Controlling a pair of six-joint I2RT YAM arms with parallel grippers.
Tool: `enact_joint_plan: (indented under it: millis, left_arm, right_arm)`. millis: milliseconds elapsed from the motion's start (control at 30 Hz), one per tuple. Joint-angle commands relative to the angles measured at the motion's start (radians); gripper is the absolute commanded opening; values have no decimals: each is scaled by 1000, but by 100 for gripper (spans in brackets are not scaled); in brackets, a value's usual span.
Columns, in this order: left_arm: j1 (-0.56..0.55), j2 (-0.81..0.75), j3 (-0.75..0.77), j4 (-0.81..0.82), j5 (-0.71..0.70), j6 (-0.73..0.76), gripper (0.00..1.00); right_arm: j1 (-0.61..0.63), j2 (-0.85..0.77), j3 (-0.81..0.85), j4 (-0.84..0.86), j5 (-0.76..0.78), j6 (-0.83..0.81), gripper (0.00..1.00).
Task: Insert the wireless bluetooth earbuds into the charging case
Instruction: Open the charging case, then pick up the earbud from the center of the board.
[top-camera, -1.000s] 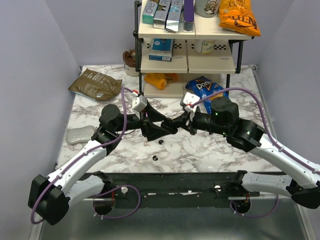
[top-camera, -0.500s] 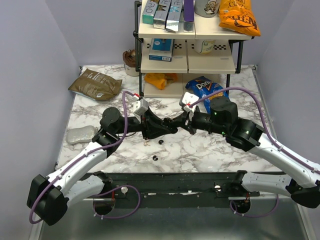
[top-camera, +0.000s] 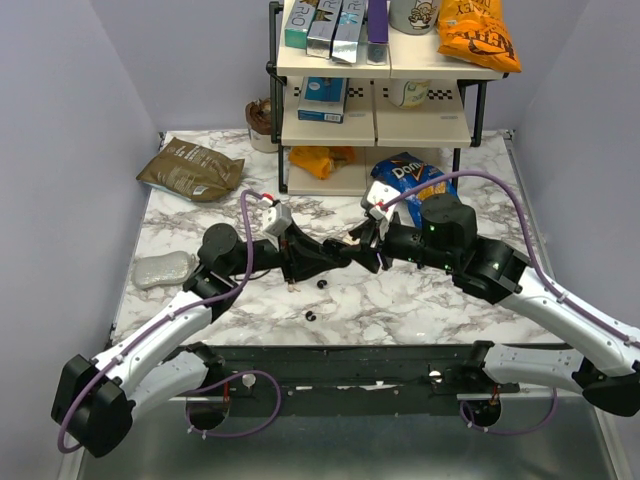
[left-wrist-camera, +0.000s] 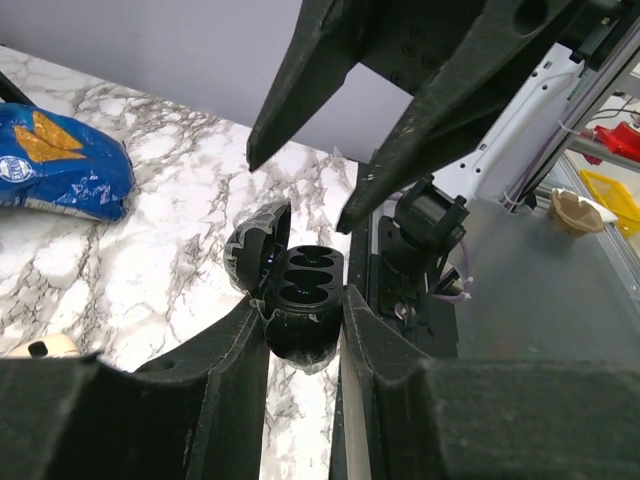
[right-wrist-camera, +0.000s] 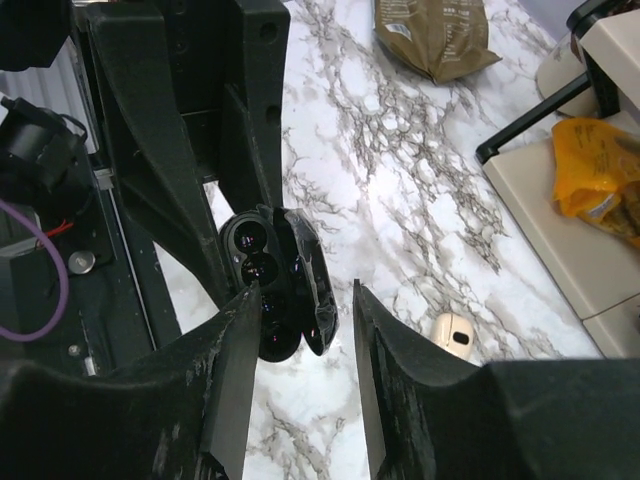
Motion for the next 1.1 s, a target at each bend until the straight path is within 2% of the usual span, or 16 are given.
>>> enact_joint_plan:
  millis: [0, 67, 233, 367, 467, 500, 567, 667, 767, 1067]
  left_arm:
    - [1, -47, -22, 45, -50, 8, 0]
    - [-1, -58, -33, 39, -69, 7, 0]
    - [-3, -95, -65, 40, -93, 2, 0]
    - [-3, -150, -113, 48, -135, 8, 0]
    - [-6, -240, -180, 28, -250, 22, 0]
    - [-6, -300, -202, 23, -346, 5, 0]
    - [-10, -369, -283, 51, -415, -15, 0]
    - [-22, -501, -363, 34, -543, -49, 0]
    - [-42, -596, -407, -13, -626, -64, 0]
    - [-78, -641, -334, -175, -710, -9, 0]
  right_arm:
    - [6, -24, 31, 26, 49, 32, 53]
    - [4, -34, 33, 30, 57, 37, 56]
    - [4, -25, 25, 27, 57, 47, 56]
    - [4, -70, -35, 79, 118, 112, 51]
    - [4, -106, -107, 130, 258, 196, 49]
    - [4, -115, -165, 150, 326, 216, 49]
    - [4, -109, -225, 157, 379, 280, 49]
    - [3, -71, -337, 197, 349, 343, 45]
    - [4, 18, -397, 262, 235, 383, 42]
    - [4, 372, -294, 291, 117, 382, 31]
